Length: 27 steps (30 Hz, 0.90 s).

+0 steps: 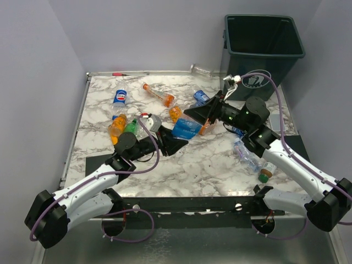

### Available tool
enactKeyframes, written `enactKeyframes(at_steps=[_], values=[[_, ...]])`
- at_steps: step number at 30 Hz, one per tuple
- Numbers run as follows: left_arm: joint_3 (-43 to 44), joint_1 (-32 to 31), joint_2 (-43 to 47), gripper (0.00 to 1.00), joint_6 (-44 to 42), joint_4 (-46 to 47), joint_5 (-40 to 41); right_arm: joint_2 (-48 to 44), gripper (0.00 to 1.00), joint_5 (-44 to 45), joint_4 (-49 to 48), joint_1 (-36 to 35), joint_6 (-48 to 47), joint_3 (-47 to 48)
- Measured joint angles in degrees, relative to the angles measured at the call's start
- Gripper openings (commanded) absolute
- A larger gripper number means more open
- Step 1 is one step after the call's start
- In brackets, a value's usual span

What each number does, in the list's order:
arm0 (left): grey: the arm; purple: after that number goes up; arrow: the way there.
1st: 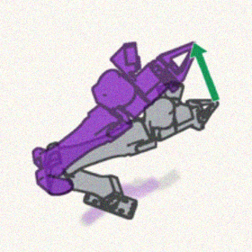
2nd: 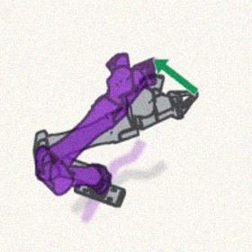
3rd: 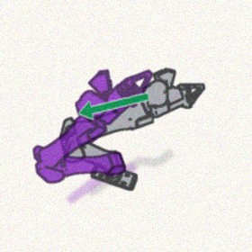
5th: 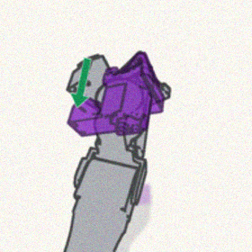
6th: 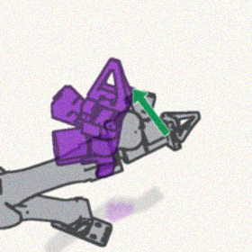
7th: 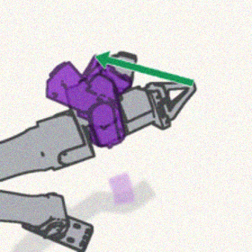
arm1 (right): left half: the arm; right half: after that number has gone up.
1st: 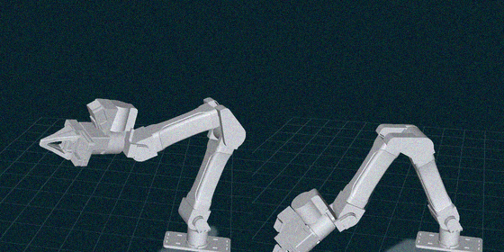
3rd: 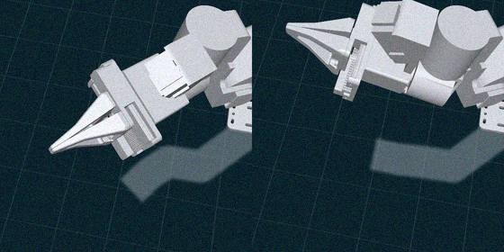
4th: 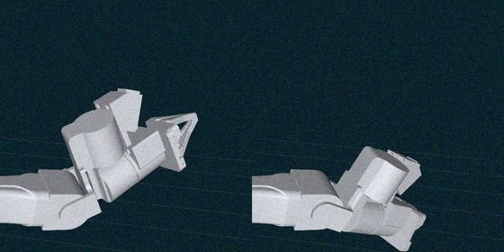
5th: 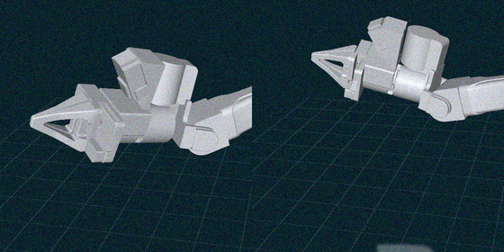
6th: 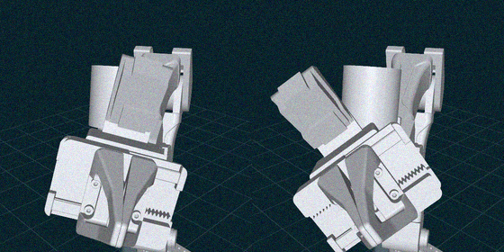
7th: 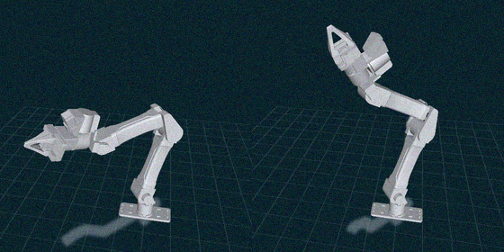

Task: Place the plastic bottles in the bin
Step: Pick up the plastic bottle at the center of the board, then place the plastic bottle in the trash bin.

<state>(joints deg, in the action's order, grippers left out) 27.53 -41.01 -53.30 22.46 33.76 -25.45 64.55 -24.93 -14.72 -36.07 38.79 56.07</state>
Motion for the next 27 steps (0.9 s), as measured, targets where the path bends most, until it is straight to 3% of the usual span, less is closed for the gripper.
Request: enactKeyframes(at_steps=[5,6,8,10,12,15,20,27], values=[[0.0,-0.2,-0.2,0.14,0.0,0.0,-0.1,0.6,0.31,0.0,-3.1,0.0,2.1,0.0],[0.0,-0.3,-0.2,0.23,0.0,0.2,-0.1,1.0,0.26,0.2,-3.4,0.0,2.1,0.0],[0.0,-0.3,-0.2,0.55,0.0,0.0,-0.1,1.7,0.16,0.6,-3.6,0.4,2.0,0.0],[0.0,-0.3,-0.1,0.80,0.0,-0.5,0.3,1.8,0.02,0.9,-3.4,0.4,1.7,0.0],[0.0,-0.4,0.0,0.98,-0.1,-0.5,0.5,1.4,0.00,1.0,-2.6,0.1,1.4,0.1],[0.0,-0.5,0.6,0.99,0.1,-1.1,1.9,0.7,0.00,2.0,1.5,-0.3,-0.6,2.1],[0.0,-0.5,3.0,0.99,-0.2,-3.3,7.0,-0.5,0.00,7.6,12.9,-0.3,-8.5,13.6],[0.0,-0.5,6.2,0.99,-1.7,-5.0,14.3,-0.1,0.00,27.5,23.9,-0.3,-23.8,38.0]])
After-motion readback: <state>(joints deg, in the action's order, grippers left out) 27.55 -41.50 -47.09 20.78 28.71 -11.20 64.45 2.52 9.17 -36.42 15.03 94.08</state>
